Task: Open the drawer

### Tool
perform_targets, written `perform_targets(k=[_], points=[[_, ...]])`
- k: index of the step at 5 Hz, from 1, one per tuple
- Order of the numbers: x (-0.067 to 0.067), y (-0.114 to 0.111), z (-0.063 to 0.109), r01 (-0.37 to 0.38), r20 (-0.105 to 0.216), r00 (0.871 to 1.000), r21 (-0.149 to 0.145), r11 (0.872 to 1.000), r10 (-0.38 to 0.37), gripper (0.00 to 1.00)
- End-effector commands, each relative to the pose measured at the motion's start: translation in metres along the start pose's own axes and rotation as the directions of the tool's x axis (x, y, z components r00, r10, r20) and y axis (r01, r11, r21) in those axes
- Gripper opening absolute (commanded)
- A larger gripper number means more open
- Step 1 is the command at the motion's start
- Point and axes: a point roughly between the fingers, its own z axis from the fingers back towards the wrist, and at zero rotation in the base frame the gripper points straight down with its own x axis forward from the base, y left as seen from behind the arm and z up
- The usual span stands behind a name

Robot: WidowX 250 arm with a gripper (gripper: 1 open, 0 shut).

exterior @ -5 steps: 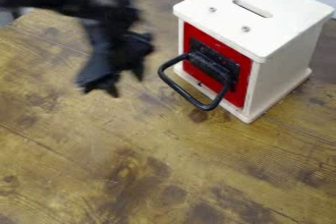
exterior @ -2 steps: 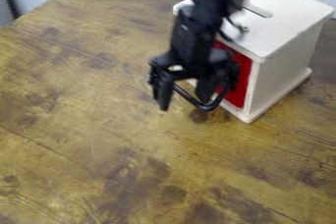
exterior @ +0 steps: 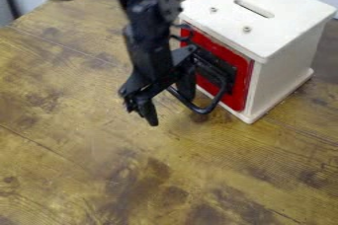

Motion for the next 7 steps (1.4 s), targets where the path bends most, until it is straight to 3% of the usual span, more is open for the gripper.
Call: perform_targets(k=[1, 2, 3, 4, 5, 6, 7], points=[[-0.008, -0.017, 0.016, -0.005, 0.277, 0.96, -0.099, 0.995, 0.032, 1.0], [-0.011, -0.028, 0.028, 0.07, 0.425, 0.898, 0.109, 0.992, -0.11, 1.0], [-0.002, -0.027, 0.032, 0.02, 0.361, 0.92, 0.35, 0.937, -0.154, 1.0], [0.013, -0.021, 0.037, -0.023, 0.083, 0.996, 0.482, 0.876, -0.02, 1.0], [0.028, -0.009, 0.047, 0.003, -0.127, 0.991, 0.368, 0.93, 0.047, 1.0], [0.037, 0.005, 0.053, 0.002, -0.275, 0.961, 0.055, 0.998, 0.013, 1.0], [0.013, -0.01, 0.053, 0.022, -0.114, 0.993, -0.15, 0.988, -0.04, 1.0]])
